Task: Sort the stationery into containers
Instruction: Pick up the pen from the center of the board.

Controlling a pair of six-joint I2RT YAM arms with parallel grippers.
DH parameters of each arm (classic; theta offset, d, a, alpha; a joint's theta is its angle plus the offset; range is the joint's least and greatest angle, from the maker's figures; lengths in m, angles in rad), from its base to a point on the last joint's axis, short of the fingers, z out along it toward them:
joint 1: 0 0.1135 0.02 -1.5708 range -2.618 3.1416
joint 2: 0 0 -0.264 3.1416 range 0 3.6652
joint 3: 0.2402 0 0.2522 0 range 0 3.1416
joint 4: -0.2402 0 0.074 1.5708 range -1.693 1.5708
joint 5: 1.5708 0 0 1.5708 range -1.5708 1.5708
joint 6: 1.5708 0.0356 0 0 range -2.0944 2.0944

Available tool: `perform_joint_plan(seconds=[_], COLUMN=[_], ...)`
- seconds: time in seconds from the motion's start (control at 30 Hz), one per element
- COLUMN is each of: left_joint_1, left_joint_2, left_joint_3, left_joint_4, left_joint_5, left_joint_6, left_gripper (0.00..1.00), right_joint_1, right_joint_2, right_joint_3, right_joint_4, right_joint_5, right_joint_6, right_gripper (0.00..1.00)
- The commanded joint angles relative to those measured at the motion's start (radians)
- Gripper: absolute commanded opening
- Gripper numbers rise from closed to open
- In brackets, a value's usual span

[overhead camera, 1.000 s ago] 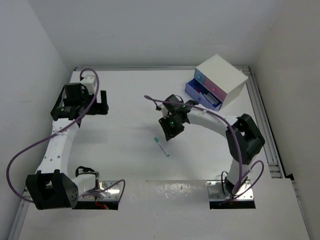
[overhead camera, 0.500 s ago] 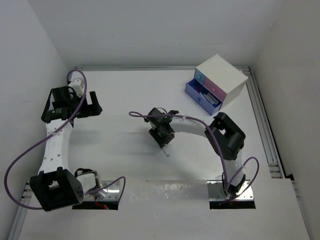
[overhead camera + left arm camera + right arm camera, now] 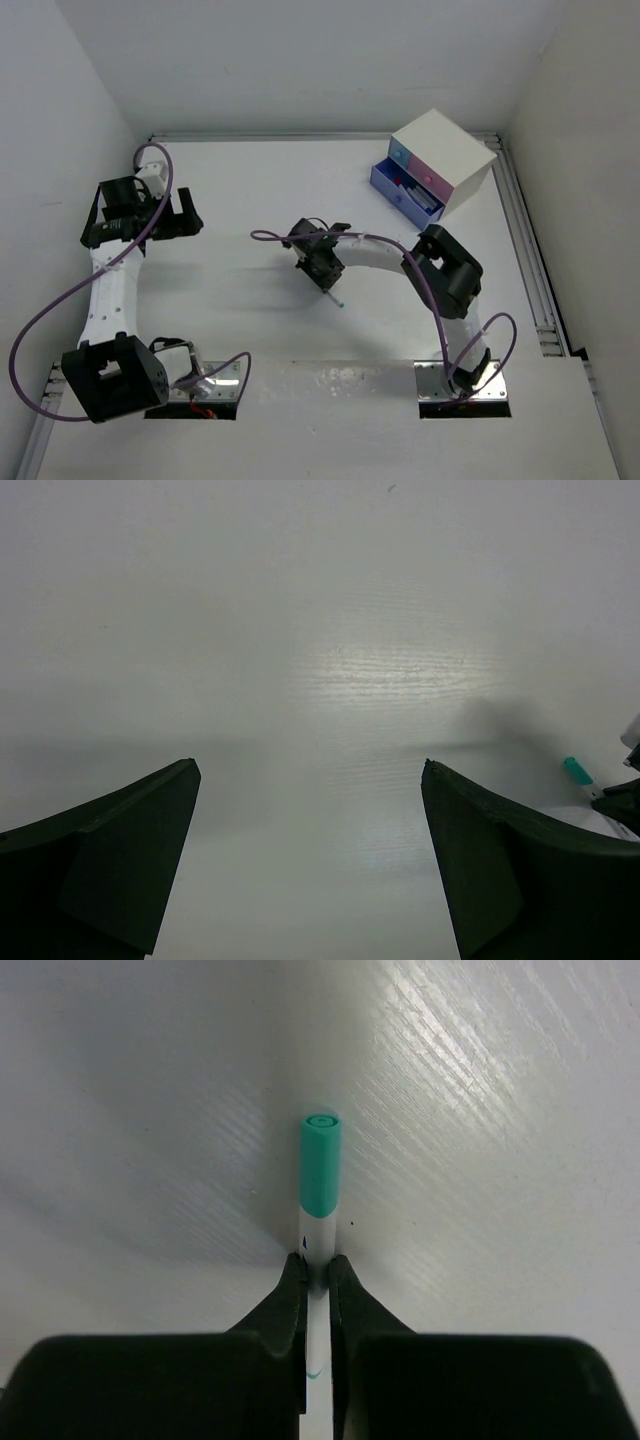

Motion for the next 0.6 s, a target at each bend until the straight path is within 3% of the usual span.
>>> perform_joint_plan(seconds=[0.0, 0.2, 0.4, 0.57], left_joint_1=[0.015, 0.010, 0.003, -0.010], left_joint_2=[-0.003, 0.006, 0.027, 0.026], left_joint_3=[0.002, 0.008, 0.002, -0.013], left_joint_4=[0.028, 0.058, 0.084, 0.110], left_joint_5=[0.027, 0.043, 0.041, 0.041], left_joint_6=[0.011, 0.017, 0.010, 0.000], left_gripper=[1.00, 1.00, 1.00, 1.00], right_joint_1=[-0.038, -0.167, -0.345, -0.487], right_joint_2=[0.002, -0.110, -0.113, -0.064], right_joint_3=[-0.024, 0.002, 0.264, 0.405], right_joint_4=[0.001, -0.030, -0.166, -0.148], right_joint_5=[0.015, 0.003, 0.009, 0.069], right_joint_6=[-0.067, -0.233, -0.443, -0.575], right_gripper=[0.00, 0.00, 0.00, 0.00])
